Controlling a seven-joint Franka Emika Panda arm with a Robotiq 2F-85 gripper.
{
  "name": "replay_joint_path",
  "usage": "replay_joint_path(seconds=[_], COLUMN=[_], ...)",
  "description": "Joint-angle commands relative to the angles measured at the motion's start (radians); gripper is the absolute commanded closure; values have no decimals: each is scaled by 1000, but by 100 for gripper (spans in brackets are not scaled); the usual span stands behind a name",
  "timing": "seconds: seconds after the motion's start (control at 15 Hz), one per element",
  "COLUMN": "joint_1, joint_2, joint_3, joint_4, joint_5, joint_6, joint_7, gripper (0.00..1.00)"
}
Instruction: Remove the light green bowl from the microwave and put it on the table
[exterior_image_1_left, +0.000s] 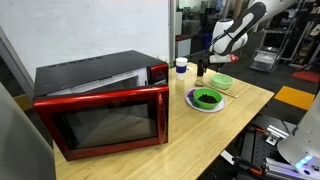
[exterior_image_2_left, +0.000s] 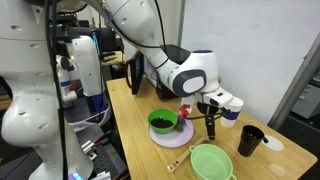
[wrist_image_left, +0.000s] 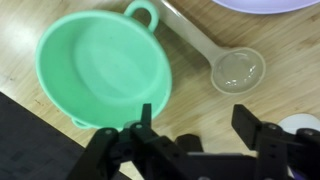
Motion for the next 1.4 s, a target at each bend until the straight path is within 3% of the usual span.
replay_joint_path(seconds=[0.0, 0.4, 0.73, 1.33], joint_1=[17, 26, 108, 277], joint_2=[-191, -438, -566, -686], joint_3=[23, 188, 286, 377], joint_4=[-107, -220, -282, -286], joint_5=[-79, -28, 73, 130], joint_6=[-51, -243, -366, -630], joint_7=[-54, -281, -452, -707], gripper=[0, 0, 0, 0])
